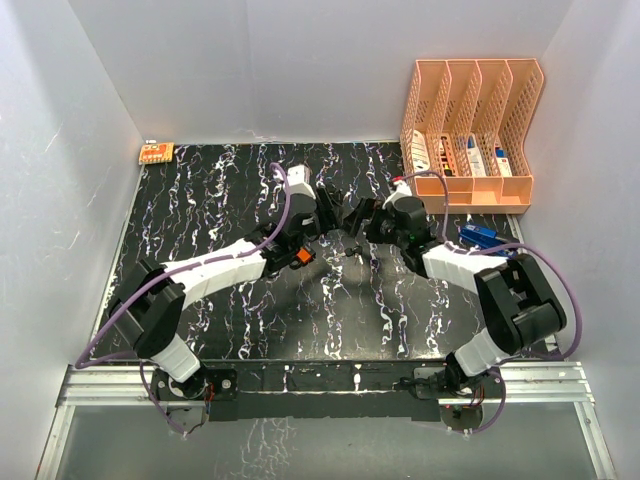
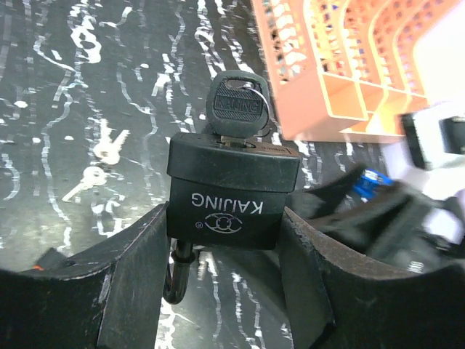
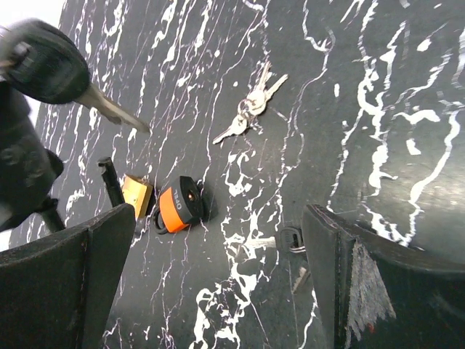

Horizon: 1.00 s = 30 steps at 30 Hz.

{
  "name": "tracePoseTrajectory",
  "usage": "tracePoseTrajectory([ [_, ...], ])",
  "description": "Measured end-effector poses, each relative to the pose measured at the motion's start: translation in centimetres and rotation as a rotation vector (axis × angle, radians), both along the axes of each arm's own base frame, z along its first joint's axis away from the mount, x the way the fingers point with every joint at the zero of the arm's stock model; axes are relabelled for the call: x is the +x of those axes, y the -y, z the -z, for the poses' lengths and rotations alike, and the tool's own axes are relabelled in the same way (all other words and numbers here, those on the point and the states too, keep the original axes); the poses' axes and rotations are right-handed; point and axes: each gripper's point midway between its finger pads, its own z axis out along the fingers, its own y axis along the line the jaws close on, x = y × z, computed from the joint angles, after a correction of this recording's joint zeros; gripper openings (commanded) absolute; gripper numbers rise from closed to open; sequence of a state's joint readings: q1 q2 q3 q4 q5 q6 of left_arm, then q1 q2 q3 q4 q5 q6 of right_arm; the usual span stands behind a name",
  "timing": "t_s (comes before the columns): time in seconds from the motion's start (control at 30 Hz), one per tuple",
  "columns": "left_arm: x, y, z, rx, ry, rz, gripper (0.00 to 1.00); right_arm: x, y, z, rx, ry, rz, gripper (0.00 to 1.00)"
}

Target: Unlock with the key

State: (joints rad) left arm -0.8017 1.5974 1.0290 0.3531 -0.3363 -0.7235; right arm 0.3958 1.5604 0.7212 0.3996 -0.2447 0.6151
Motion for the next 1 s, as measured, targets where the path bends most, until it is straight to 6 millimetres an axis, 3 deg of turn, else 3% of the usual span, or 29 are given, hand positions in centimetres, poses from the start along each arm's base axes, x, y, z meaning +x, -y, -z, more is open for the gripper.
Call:
tracePoseTrajectory([
  [0.17, 1.9, -2.9, 0.9, 0.102, -0.009, -0.065, 0.0, 0.3, 2.5, -2.4, -0.033, 0.048, 0.083, 0.98],
  [0.33, 7.6, -8.1, 2.0, 0.216, -0.021, -0.211, 0.0, 0.0, 4.4, -6.0, -0.063, 0.136, 0.141, 0.98],
  [0.47, 12.4, -11.2, 4.5, 0.369, -0.054, -0.295, 0.0, -0.5, 5.0, -7.8, -0.078, 0.187, 0.146, 0.98],
  [0.63, 17.5, -12.6, 9.1, 0.528, -0.113, -0.294, 0.0, -1.1, 5.4, -8.2, -0.105, 0.195, 0.141, 0.98],
  [0.7, 18.4, -13.3, 11.6, 0.57, -0.152, -0.272, 0.0, -1.2, 5.6, -8.6, -0.112, 0.209, 0.143, 0.98],
  [0.83, 18.3, -14.7, 15.4, 0.613, -0.238, -0.227, 0.0, -1.3, 5.8, -9.4, -0.119, 0.236, 0.149, 0.98],
  [1.0, 18.0, -15.3, 16.2, 0.602, -0.274, -0.201, 0.0, -1.4, 6.0, -9.3, -0.134, 0.24, 0.146, 0.98],
])
